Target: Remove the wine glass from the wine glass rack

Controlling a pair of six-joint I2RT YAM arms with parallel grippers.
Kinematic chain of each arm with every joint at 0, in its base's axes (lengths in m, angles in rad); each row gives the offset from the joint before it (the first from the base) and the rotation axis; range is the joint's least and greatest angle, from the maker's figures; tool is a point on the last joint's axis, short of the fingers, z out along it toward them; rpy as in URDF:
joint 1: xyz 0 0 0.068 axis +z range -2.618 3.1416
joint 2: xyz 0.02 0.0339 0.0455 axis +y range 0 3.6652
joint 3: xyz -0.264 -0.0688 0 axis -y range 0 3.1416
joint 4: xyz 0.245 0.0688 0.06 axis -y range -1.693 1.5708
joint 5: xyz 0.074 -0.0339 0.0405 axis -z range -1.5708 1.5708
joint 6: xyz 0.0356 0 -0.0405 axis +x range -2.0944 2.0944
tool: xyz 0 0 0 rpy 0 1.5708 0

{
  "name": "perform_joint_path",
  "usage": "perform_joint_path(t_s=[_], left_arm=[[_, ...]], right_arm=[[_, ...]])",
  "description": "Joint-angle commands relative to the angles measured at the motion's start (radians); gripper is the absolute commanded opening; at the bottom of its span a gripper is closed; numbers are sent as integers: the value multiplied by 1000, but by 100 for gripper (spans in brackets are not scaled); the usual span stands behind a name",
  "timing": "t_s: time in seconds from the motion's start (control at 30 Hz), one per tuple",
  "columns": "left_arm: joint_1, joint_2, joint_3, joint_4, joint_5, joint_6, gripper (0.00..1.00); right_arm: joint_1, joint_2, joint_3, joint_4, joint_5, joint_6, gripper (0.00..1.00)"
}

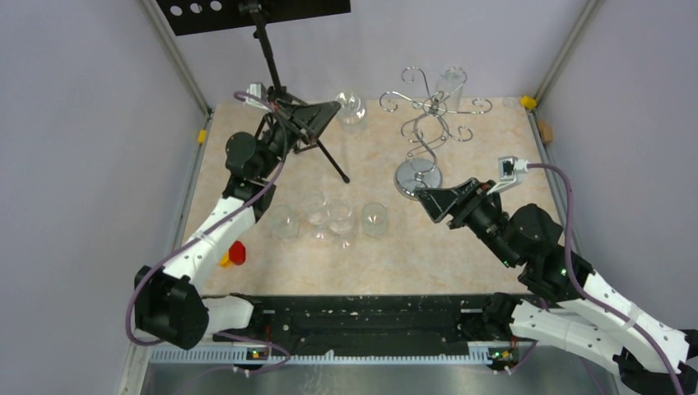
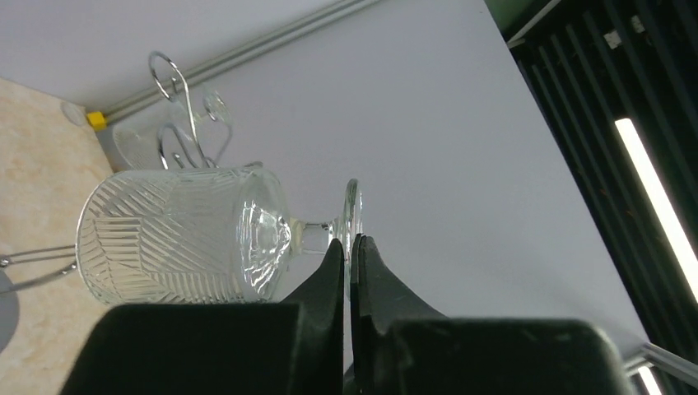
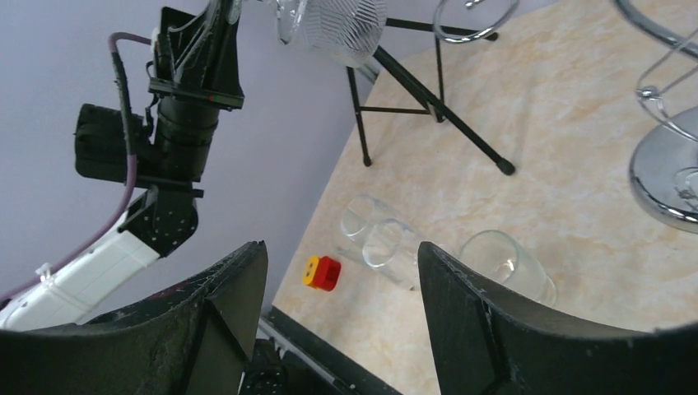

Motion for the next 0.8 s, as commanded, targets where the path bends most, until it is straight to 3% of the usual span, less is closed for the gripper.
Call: perform_joint_path(t_s=[0.0,0.17,0.3,0.63,0.77], left_arm=[[-10,-91,-59,243,56,-189,0],[-18,-124,-126,424,125,-422,0],[-66,-151,-184,558,92,-566,0],[-238,-215,-206,602,54,-651,0],[-293,-243,-205,586,40,-657,0]], right_arm=[[-7,36,-11,202,-106,-22,69],[-5,46,-36,341,-133,-22,70],[-7,27,-72,447,-112,-28,70],[-5,66,-102,642,-144,-55,70],[-6,90,-107,752,-257,-75,66]])
